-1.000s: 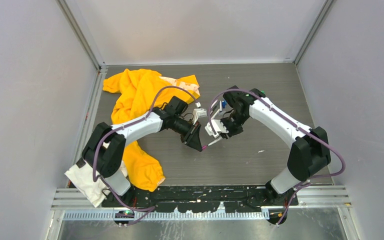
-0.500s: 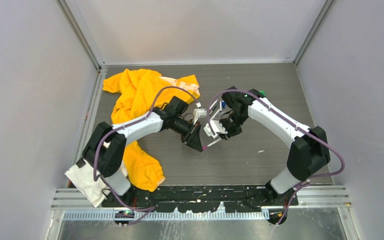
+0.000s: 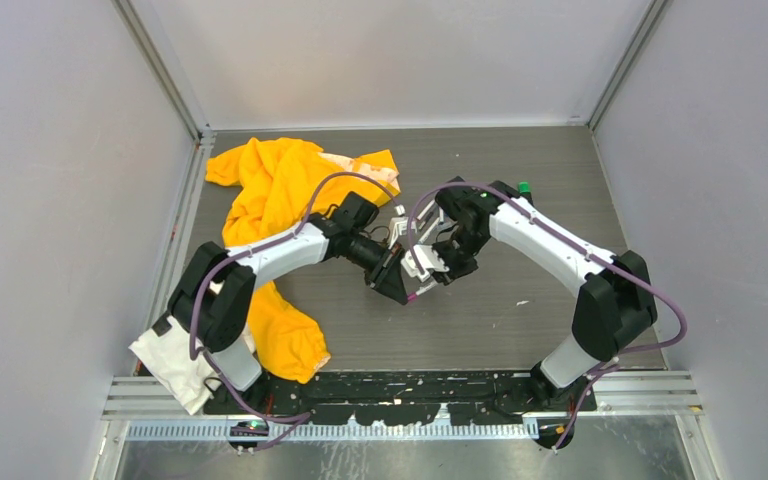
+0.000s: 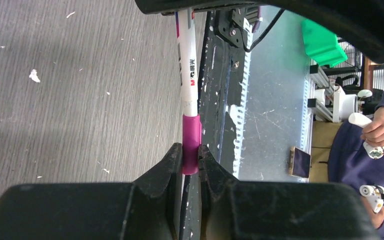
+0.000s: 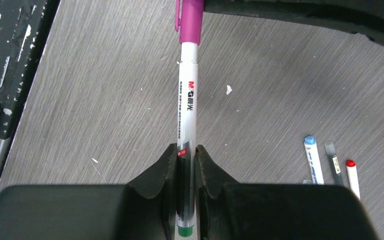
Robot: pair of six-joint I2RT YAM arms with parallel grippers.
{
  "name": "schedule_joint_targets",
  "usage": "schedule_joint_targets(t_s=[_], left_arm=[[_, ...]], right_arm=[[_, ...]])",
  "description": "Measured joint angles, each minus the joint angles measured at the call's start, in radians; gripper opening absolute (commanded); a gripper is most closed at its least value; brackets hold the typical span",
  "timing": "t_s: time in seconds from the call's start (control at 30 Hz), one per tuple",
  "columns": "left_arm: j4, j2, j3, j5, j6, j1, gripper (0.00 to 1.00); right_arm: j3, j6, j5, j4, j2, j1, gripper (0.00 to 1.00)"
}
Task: Insert the pens into the pen caps
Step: Insert the pen cap onto the pen.
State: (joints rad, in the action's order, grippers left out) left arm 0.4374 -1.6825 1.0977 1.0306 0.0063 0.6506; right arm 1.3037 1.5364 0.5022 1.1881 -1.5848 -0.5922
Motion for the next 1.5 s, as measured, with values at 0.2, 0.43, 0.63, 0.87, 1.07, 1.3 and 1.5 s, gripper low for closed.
schedule_joint_targets(t_s=[0.2,0.43,0.63,0.87,1.07,1.3,1.5], left_arm=[[-0.001,0.0,0.0,0.009,-0.032,0.002,0.01],[-0.025,0.0,0.0,0.008,-0.093,0.002,0.05],[-0.058,0.0,-0.01,-0.001,-0.158,0.001,0.2],[-0.146,0.047,-0.039,-0.049,-0.214,-0.009,0.33],[-0.214,0.143,-0.049,-0.132,-0.236,-0.028,0.36],[-0.227,0.263,-0.093,-0.223,-0.253,-0.032,0.39],[-0.317,0.412,-0.163,-0.359,-0.311,-0.053,0.68]], right_arm=[[0.0,-0.027,0.025,0.006,-0.006,-0.006,0.01],[0.007,-0.066,0.043,0.019,-0.017,-0.006,0.01],[0.007,-0.079,0.047,0.026,-0.017,0.001,0.01],[-0.002,-0.103,0.091,0.019,-0.017,0.0,0.01],[-0.024,-0.114,0.158,0.044,-0.014,-0.001,0.01],[-0.029,-0.127,0.208,0.068,-0.003,0.027,0.01],[-0.029,-0.154,0.259,0.089,0.019,0.097,0.01]])
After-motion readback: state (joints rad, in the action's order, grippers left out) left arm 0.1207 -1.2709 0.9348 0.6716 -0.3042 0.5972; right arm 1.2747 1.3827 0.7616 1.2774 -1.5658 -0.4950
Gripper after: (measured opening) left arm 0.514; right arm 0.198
